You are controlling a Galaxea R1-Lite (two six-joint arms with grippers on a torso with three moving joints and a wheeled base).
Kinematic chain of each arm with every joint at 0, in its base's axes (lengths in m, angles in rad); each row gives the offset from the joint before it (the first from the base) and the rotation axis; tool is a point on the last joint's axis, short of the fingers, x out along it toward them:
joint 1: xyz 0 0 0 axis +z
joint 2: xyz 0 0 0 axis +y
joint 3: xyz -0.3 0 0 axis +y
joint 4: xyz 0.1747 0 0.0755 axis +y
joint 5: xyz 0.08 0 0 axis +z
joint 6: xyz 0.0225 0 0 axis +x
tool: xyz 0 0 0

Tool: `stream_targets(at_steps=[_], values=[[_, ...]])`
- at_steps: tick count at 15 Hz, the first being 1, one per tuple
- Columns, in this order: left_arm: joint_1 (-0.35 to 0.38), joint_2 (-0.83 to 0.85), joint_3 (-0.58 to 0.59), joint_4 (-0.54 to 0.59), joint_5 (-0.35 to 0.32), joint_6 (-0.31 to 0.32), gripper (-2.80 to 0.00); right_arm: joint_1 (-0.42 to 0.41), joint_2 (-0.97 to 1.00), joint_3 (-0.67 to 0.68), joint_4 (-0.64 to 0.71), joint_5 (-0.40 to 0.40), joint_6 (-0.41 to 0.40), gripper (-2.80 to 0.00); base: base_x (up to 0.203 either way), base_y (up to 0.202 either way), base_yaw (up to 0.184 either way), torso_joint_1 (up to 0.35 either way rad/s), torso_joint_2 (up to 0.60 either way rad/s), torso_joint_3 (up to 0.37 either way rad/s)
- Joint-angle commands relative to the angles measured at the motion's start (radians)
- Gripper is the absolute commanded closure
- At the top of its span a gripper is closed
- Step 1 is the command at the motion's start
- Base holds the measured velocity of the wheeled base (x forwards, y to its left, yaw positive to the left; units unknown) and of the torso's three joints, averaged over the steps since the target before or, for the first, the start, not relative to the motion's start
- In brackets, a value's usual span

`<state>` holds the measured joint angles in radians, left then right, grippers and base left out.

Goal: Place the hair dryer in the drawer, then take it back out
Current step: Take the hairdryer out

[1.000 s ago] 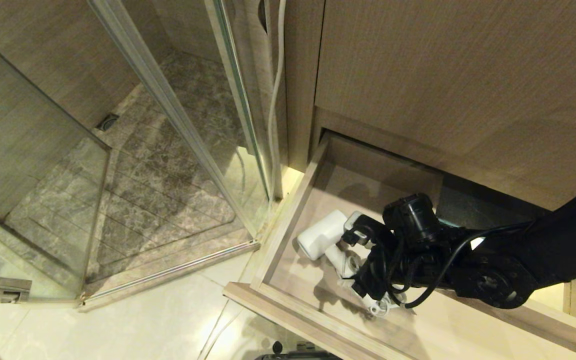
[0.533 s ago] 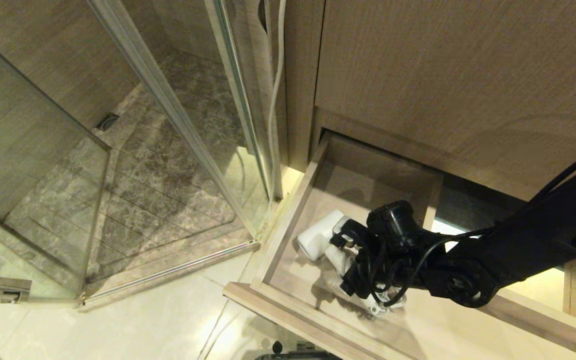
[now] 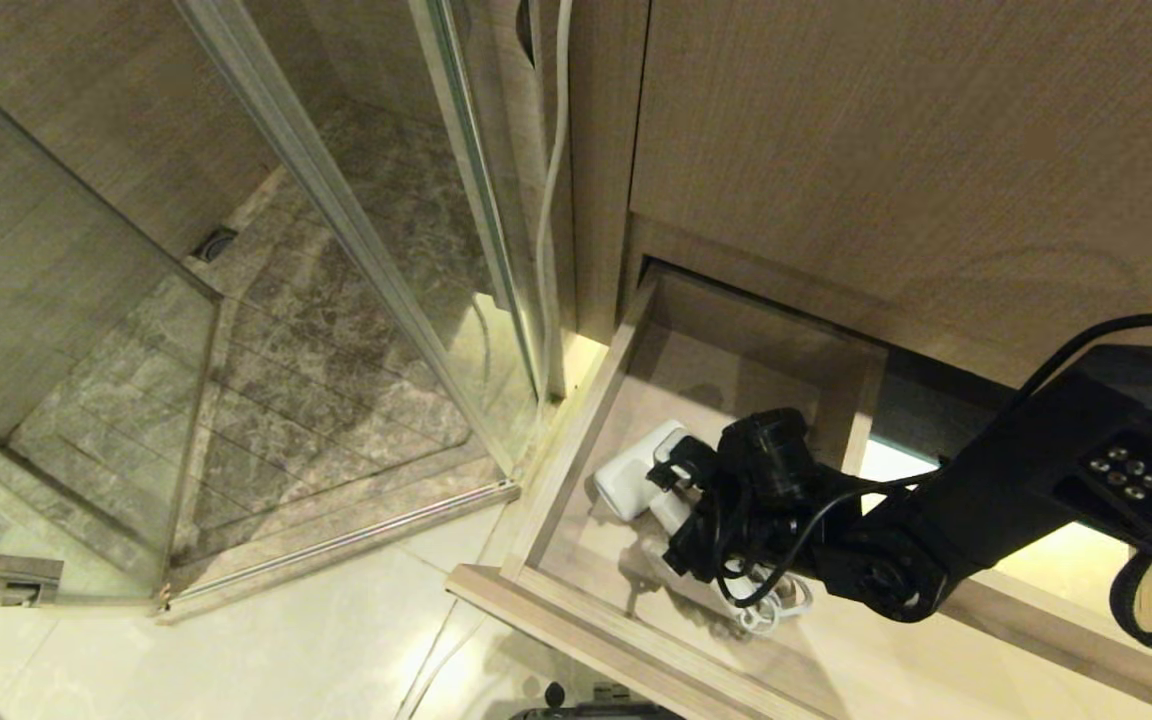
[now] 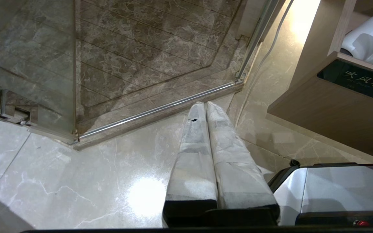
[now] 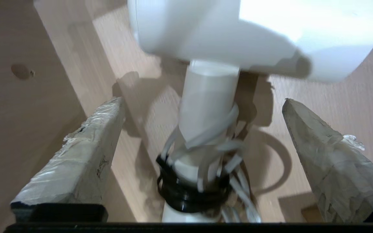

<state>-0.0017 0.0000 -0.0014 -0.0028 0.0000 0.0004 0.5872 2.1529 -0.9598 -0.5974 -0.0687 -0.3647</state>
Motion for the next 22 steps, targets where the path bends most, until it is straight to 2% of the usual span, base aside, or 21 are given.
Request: stream_targets(at_steps=[1,22], values=[[0.0,0.001,0.0,0.0,0.0,0.0,0.0,0.0,0.02,0.0,-0.03,-0.016,-0.002,-2.8,0.0,0.0,0.0,0.0,0.0,0.0],[0.0,0.001,0.0,0.0,0.0,0.0,0.0,-0.002,0.082,-0.02,-0.107,-0.04,-0.002,-2.8,0.0,0.0,0.0,0.0,0.0,0.0]])
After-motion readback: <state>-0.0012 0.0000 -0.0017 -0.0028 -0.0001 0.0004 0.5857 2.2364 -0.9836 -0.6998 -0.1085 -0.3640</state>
